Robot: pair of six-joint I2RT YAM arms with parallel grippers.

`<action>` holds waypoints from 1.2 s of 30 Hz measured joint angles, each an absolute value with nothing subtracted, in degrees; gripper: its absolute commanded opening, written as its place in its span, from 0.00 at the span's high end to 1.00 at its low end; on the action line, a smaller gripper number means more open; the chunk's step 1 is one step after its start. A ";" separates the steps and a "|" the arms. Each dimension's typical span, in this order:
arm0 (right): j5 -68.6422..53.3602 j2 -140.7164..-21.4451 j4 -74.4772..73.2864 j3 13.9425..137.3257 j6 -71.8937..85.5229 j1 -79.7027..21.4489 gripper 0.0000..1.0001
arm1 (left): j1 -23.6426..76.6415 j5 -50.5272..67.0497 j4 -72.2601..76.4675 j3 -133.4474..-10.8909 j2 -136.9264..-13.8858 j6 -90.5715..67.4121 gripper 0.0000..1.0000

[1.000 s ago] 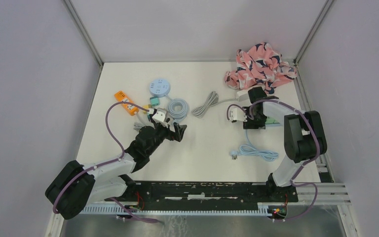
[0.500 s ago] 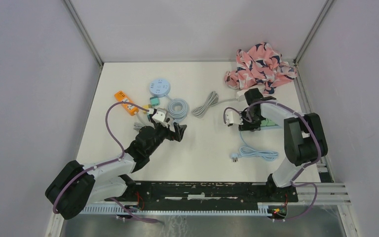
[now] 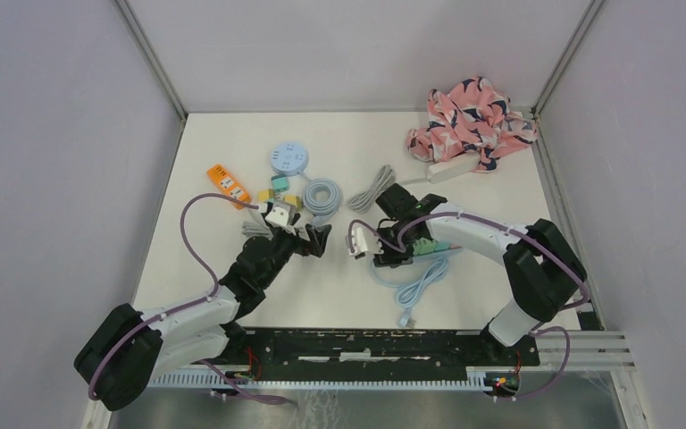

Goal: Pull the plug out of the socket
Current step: Move the socket to the center of the board.

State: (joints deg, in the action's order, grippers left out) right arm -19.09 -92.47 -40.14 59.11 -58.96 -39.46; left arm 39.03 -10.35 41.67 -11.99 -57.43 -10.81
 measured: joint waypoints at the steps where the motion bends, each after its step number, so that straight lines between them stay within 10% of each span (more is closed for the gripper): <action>1: -19.25 -92.82 -39.75 59.55 -57.25 -40.97 0.90 | 39.03 -10.55 41.85 -11.73 -57.14 -10.81 0.01; 18: -23.77 -97.58 -35.55 64.73 -35.90 -48.01 0.25 | 39.03 -12.03 43.42 -10.41 -55.61 -10.83 0.01; 36: -37.71 -88.95 -49.41 70.94 -40.91 -39.00 0.20 | 39.03 -11.97 43.42 -10.37 -55.33 -10.83 0.01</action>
